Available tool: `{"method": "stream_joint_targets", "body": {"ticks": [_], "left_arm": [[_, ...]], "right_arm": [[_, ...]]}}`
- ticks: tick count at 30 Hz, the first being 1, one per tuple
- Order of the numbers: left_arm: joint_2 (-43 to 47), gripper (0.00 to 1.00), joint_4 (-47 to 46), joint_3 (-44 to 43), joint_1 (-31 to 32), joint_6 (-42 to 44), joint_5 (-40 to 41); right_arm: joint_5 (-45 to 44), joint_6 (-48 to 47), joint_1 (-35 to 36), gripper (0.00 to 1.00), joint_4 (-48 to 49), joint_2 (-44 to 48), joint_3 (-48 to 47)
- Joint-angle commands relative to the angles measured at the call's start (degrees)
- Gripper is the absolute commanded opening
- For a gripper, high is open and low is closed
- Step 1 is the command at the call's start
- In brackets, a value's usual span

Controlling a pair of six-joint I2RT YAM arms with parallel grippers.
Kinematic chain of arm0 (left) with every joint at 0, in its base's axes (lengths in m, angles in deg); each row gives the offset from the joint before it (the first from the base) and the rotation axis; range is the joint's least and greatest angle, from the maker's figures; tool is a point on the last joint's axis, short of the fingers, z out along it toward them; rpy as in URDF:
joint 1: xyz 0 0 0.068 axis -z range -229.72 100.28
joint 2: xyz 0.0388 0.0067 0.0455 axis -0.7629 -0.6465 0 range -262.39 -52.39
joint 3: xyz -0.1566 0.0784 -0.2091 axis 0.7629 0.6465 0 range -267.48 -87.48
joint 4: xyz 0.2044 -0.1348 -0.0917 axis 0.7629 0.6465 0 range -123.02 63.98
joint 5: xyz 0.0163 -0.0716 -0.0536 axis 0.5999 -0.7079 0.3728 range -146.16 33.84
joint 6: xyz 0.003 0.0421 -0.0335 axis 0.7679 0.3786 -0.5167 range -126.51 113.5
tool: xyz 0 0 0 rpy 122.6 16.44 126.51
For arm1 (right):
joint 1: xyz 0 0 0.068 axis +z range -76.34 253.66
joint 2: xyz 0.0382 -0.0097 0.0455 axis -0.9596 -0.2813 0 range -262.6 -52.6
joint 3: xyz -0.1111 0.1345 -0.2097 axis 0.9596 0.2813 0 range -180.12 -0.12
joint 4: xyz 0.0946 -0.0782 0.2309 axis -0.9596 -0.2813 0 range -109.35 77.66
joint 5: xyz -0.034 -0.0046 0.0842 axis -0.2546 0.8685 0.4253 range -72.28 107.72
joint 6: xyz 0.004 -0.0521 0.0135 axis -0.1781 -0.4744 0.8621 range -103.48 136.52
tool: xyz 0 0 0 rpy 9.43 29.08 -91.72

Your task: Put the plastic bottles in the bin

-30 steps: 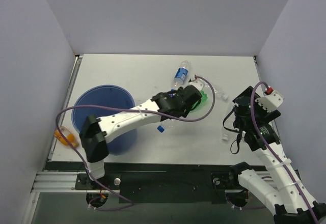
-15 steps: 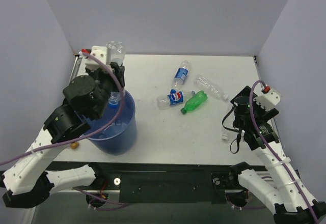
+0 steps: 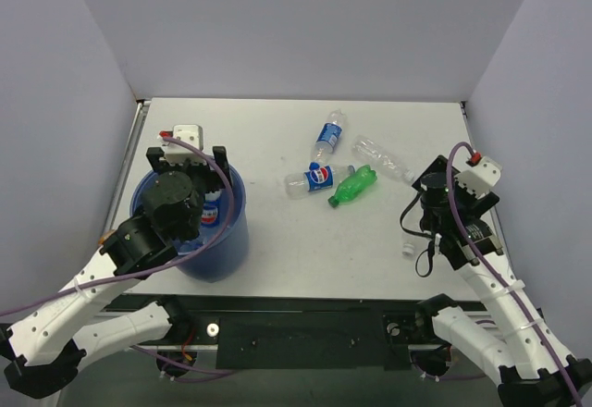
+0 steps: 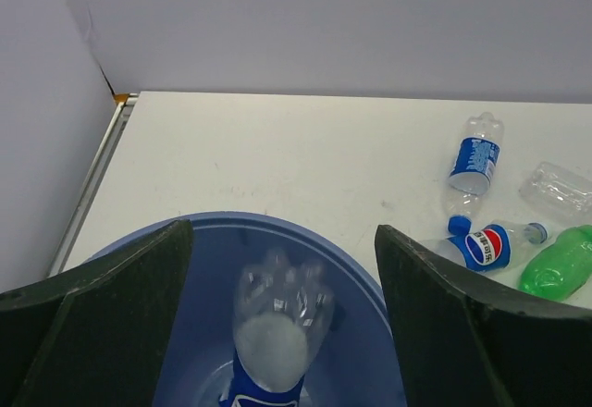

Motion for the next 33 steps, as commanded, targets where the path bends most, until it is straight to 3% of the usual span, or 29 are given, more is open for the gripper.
{"method": "stream_joint_targets", "body": {"ticks": [1, 5, 9, 11, 12, 14, 16, 20, 24, 29, 33], "left_arm": [[0.41, 0.91, 0.94, -3.18, -0.36, -1.45, 2.08], [-0.63, 0.93, 3.05, -5.10, -0.89, -4.07, 4.18], [-6.86, 0.93, 16.73, -14.30, -4.66, -13.98, 13.06], [-10.90, 0.93, 27.54, -21.59, -11.59, -21.35, 12.02], [-12.14, 0.93, 33.06, -24.16, -18.14, -22.62, 8.71], [-14.70, 0.93, 35.48, -27.87, -27.20, -24.30, 4.74], [-16.19, 0.93, 33.83, -26.74, -34.86, -25.26, 4.54], [-22.42, 0.93, 35.47, -27.00, -49.36, -28.60, -5.20], [-27.26, 0.93, 37.68, -23.41, -59.92, -32.56, -6.87], [-29.21, 0.93, 36.19, -16.64, -67.32, -33.79, -11.89], [-30.44, 0.93, 35.58, -11.89, -69.35, -37.21, -12.86]], "right_arm": [[-0.43, -0.81, 1.15, 1.00, 0.76, -1.28, -1.91], [-0.08, -0.72, 1.33, 1.00, 0.59, -1.55, -1.91], [0.44, -0.89, 1.42, 1.00, 0.67, -1.99, -1.91], [1.14, -0.72, 1.42, 1.00, 0.67, -2.25, -2.26], [1.41, -0.72, 1.42, 1.00, 0.76, -2.69, -2.43], [2.20, -0.81, 1.59, 1.00, 1.29, -3.22, -2.61], [3.61, -2.29, 1.59, 1.00, 2.60, -3.74, -2.26], [4.31, -3.70, 1.59, 1.00, 3.05, -5.06, -3.48], [5.45, -3.54, 1.77, 1.00, 3.05, -5.42, -3.23], [7.39, -2.30, 2.03, 1.00, 3.49, -5.59, -1.91], [8.09, -2.39, 2.12, 1.00, 3.66, -6.38, -1.82]]}}
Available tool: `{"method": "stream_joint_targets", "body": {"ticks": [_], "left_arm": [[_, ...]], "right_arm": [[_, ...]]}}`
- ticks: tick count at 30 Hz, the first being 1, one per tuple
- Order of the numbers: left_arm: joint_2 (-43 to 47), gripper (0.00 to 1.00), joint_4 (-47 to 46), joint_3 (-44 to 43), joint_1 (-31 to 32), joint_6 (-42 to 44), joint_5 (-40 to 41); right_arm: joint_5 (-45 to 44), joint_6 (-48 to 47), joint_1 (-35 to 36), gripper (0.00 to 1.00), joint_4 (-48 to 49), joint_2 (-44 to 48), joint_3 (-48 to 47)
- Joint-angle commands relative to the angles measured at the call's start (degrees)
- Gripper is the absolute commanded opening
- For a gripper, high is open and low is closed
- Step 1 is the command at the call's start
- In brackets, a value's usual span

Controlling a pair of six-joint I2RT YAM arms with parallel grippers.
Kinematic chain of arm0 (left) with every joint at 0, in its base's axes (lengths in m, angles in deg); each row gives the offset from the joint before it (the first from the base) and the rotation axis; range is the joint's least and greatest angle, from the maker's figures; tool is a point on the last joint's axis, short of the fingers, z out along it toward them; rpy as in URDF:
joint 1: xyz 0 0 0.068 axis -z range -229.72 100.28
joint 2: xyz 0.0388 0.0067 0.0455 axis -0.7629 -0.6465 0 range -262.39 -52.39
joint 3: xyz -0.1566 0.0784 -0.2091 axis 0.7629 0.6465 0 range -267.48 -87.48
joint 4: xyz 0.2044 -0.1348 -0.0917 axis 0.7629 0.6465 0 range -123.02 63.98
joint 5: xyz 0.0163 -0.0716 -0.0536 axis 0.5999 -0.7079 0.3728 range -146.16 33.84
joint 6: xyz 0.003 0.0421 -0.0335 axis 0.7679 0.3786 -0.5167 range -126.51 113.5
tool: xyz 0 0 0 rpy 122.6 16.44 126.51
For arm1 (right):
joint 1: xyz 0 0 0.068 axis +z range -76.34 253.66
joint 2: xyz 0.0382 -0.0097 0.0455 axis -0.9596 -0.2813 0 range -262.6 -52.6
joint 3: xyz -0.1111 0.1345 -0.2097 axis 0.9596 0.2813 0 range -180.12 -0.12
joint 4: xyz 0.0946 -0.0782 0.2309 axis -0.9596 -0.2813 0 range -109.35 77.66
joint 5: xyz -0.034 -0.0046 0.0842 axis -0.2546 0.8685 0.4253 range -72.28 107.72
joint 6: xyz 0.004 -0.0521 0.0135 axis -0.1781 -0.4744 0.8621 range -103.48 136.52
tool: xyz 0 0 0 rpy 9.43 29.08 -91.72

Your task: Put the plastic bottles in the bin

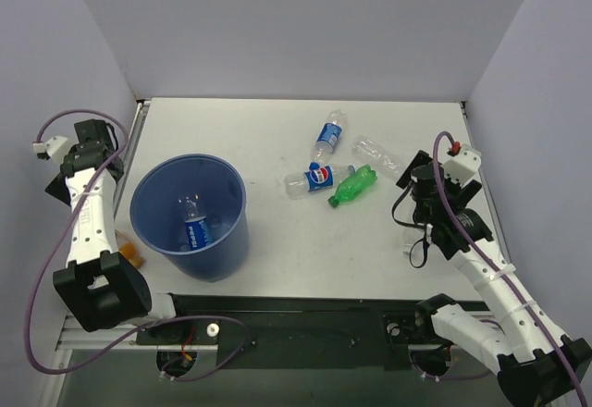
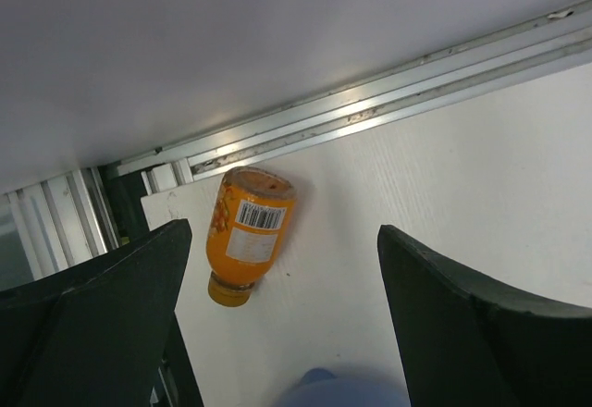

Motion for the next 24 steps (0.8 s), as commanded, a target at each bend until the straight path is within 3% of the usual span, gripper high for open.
{"method": "stream_joint_targets", "body": {"ticks": [1, 5, 10, 24], "left_arm": [[0.05, 0.93, -0.73, 4.48, -1.97, -4.65, -2.52], [-1.09, 0.93, -4.07, 9.15, -3.47, -3.78, -4.63], [-3.55, 0.93, -10.48, 12.76, -5.92, -0.09, -13.24], [-13.48, 0.97, -4.78, 11.88, -6.46, -1.31, -8.59]], "right_arm": [[0.57, 0.56, 0.53, 1.00, 1.04, -0.98, -0.70], [1.10, 0.74, 1.14, 0.99, 1.74, -0.90, -0.44], [0.75, 0.30, 1.14, 0.99, 1.92, -2.04, -0.62], [0.05, 0.65, 1.32, 0.99, 1.66, -1.60, -0.09]]}}
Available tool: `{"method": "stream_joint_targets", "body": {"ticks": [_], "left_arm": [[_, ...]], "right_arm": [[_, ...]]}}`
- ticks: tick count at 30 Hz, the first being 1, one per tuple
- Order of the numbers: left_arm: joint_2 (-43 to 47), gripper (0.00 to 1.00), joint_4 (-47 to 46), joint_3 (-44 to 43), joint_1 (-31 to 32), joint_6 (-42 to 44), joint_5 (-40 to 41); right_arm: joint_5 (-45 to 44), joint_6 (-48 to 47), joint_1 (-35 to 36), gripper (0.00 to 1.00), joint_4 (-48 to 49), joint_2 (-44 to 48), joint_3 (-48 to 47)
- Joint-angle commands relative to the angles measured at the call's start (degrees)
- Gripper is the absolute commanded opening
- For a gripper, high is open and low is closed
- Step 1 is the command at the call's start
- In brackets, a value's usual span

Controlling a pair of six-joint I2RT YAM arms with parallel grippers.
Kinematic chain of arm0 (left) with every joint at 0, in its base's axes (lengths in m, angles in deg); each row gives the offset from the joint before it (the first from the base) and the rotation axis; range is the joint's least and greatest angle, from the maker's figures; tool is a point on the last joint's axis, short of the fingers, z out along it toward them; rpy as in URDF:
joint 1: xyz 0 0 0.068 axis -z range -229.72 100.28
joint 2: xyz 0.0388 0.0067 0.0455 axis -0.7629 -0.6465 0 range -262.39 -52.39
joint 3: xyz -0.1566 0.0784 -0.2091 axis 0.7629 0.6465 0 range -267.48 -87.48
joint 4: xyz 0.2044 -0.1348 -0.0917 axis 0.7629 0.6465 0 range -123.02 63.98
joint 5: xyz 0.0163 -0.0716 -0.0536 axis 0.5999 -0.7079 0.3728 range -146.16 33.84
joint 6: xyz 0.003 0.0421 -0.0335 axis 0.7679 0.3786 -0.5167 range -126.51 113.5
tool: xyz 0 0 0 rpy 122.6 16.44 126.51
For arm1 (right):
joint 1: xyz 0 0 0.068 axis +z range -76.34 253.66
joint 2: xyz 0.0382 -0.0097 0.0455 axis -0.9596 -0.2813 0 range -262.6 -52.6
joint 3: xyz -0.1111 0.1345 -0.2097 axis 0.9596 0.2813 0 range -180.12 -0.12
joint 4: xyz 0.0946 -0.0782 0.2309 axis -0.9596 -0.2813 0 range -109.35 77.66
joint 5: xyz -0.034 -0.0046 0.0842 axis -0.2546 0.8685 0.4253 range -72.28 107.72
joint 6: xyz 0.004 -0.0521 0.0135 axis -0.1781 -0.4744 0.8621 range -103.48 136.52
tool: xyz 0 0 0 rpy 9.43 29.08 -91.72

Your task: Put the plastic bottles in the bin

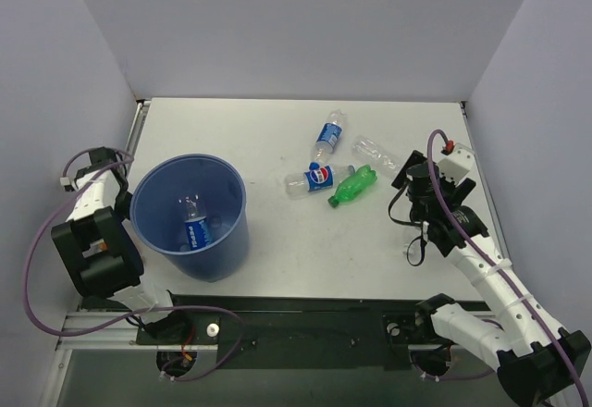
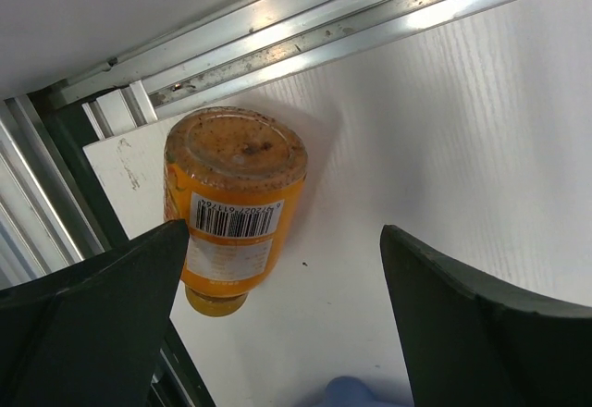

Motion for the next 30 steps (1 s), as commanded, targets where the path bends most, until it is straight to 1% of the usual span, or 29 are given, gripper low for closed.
{"method": "stream_joint_targets", "body": {"ticks": [1, 4, 10, 17, 21, 25, 28, 30], "left_arm": [[-1.16, 0.97, 1.10, -0.77, -0.42, -0.64, 2.32], [-0.89, 0.97, 1.98, -0.69, -0.34, -1.95, 5.47], [-1.94, 0.97, 4.09, 0.11, -0.34, -4.67, 7.94], [-5.37, 0.97, 4.36, 0.90, -0.42, -6.08, 6.01], [-6.95, 0.97, 5.23, 0.19, -0.42, -7.31, 7.85], [-8.89, 0.97, 5.32, -1.03, -0.42, -8.19, 7.95], [-11.87, 0.92, 5.94, -1.91, -0.51, -9.16, 6.46], [-12.23, 0.88, 5.41, -1.04, -0.42, -9.69, 4.53]], "right_arm": [[-1.72, 0.26, 0.60, 0.99, 1.20, 0.19, -0.09], [-1.81, 0.26, 0.42, 0.99, 1.20, -0.33, -0.35], [-1.46, 0.43, 0.51, 0.99, 1.20, -1.21, -0.71], [-1.11, 0.43, 0.60, 0.99, 1.20, -2.27, -1.32], [-0.93, 0.61, 0.60, 0.99, 1.20, -2.62, -1.67], [-0.58, 0.69, 0.60, 0.99, 1.28, -3.06, -1.59], [0.29, 0.96, 0.51, 0.99, 1.46, -3.50, -1.50], [0.21, 1.05, 0.60, 0.99, 1.46, -3.41, -1.50]]}}
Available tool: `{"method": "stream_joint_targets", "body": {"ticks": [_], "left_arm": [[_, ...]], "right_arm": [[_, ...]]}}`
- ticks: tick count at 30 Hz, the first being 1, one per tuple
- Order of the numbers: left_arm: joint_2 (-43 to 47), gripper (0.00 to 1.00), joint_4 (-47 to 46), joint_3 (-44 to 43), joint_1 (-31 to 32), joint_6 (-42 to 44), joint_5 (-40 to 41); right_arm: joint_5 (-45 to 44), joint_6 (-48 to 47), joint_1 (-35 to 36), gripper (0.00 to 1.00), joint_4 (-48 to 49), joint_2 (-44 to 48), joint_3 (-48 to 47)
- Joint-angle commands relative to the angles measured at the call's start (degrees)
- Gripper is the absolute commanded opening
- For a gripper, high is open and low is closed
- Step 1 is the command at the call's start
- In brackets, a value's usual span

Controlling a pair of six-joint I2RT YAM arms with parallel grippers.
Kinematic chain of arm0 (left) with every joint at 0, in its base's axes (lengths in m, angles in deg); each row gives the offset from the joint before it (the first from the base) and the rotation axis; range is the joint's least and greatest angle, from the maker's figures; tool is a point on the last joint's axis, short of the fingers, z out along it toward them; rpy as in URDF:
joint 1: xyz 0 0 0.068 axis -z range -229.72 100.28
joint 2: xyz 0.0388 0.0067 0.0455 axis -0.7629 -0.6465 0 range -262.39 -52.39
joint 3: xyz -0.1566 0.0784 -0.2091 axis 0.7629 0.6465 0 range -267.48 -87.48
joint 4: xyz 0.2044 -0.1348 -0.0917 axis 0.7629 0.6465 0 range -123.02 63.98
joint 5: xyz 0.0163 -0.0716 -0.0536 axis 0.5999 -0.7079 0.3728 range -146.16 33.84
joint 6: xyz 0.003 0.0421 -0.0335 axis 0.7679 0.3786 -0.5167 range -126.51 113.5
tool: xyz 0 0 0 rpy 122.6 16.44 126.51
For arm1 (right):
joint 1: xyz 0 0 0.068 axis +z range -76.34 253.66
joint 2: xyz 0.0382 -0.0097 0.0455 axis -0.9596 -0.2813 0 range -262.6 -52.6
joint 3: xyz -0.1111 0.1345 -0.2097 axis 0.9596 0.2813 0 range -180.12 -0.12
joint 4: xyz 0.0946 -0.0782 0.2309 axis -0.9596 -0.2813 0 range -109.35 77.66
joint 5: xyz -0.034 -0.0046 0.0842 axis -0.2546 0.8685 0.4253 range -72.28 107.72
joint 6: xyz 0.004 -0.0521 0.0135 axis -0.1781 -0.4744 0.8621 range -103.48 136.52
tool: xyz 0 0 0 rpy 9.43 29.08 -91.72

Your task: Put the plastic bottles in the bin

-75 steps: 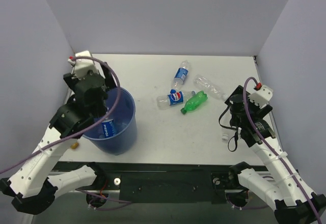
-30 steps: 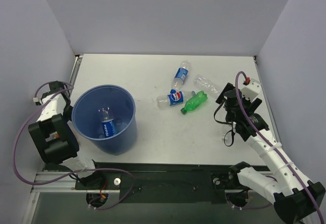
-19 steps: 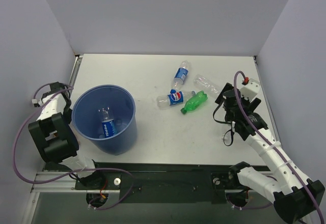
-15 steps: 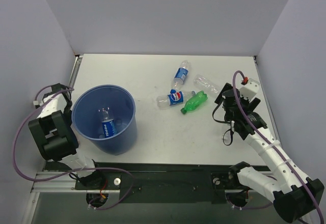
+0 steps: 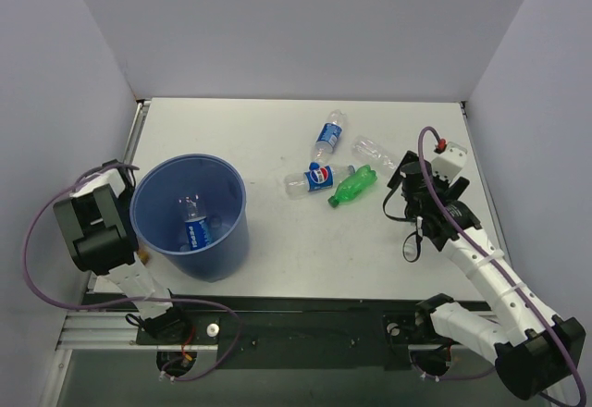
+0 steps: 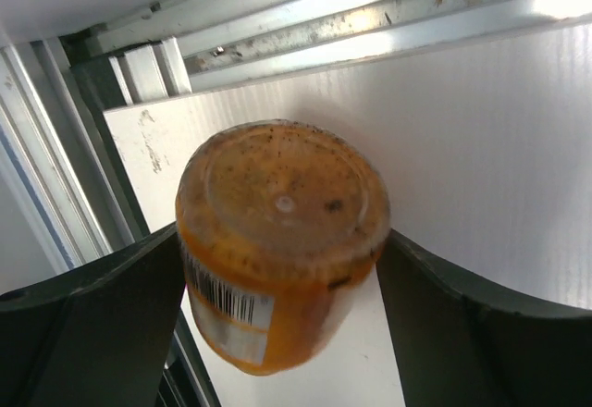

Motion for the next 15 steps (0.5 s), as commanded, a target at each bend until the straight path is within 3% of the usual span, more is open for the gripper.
{"method": "stream_joint_targets", "body": {"ticks": [1, 7, 10, 15], "left_arm": [[-1.67, 0.86, 0.10, -0.78, -0.21, -3.06, -2.87], [0.96, 0.74, 2.72, -2.35, 3.13, -3.07, 0.89], [6.65, 0.69, 4.58, -4.28, 5.76, -1.58, 5.02], [15.19, 0.64, 7.56, -14.36, 5.86, 2.55, 6.44]], "right_arm": [[-0.23, 0.54, 0.29, 0.99, 1.42, -0.27, -1.41], [-1.11, 0.02, 0.20, 0.99, 1.33, 0.96, -0.71], [-0.76, 0.19, 0.29, 0.99, 1.42, 0.88, -0.53], [0.38, 1.16, 0.29, 0.99, 1.33, -0.17, -1.14]]}}
